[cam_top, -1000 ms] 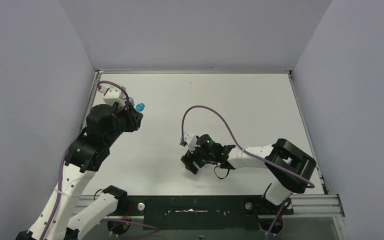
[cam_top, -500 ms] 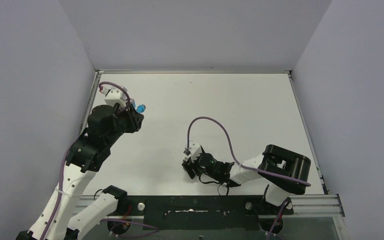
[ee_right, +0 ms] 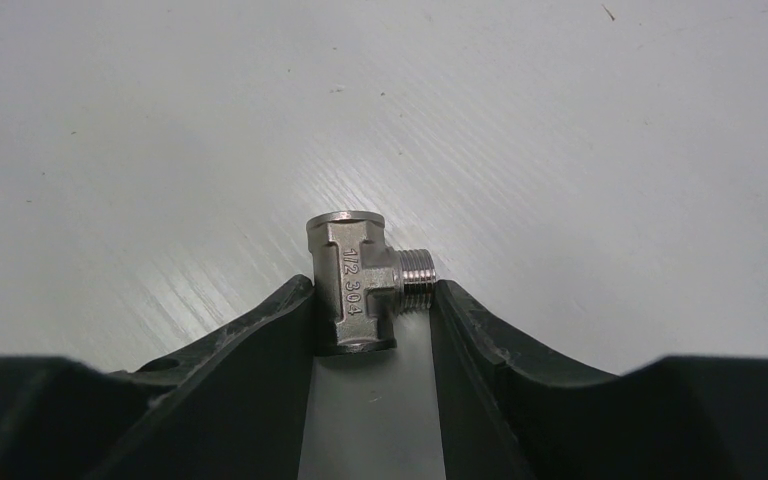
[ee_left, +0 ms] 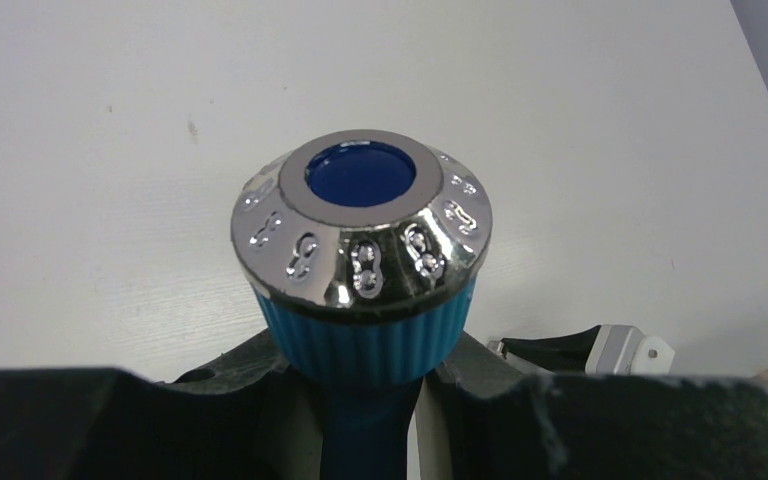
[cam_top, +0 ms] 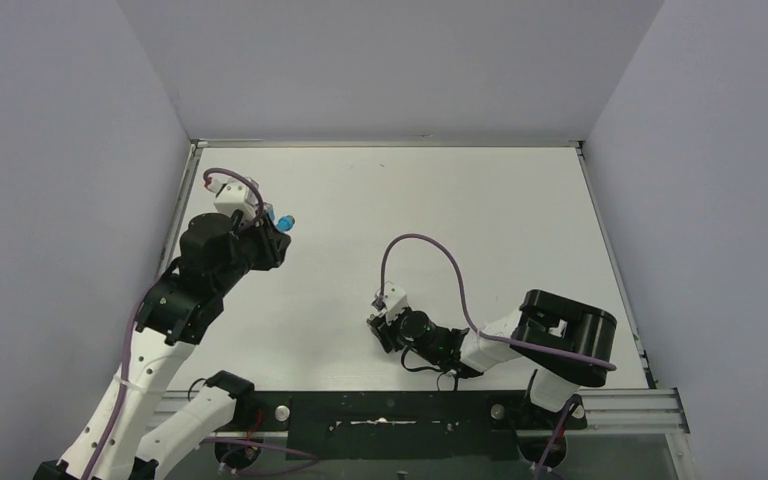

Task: Install the water faucets
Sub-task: Adjust the adaptor at the center of the board.

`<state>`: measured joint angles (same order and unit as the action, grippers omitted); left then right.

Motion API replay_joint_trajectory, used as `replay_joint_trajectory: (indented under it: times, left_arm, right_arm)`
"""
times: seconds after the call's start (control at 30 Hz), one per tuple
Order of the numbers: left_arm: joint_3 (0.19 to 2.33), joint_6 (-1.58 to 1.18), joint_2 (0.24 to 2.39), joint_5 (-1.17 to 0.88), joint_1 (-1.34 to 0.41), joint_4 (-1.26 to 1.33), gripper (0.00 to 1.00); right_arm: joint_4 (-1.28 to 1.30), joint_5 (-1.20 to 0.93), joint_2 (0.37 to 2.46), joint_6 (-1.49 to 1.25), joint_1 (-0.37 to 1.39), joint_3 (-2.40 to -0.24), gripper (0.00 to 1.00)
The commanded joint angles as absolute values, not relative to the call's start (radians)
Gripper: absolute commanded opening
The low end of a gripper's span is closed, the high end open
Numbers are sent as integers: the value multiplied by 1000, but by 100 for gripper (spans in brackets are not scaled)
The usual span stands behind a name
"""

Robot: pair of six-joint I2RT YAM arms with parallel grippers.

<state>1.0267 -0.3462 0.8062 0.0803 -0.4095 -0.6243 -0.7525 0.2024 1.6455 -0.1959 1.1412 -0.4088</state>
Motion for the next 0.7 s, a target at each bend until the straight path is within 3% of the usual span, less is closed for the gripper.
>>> replay_joint_trajectory:
  times: [0.0,0.17,0.4,0.67]
  left_arm:
    - [1035,-349,800,38,-403,-537,0]
    - [1050,-333,811,31,-403,-550,0]
    - [1072,-290,813,35,-404,-578,0]
    - [1101,-242,828,31,-403,-604,0]
  right_arm:
    - [-729,233,1597,-199,1146,-412,26]
    - [-561,204,1510,-227,1125,-499,22]
    - [189,159,1356,-350,1033,-817,21]
    - [912,-7,1447,-451,967,-1189,18]
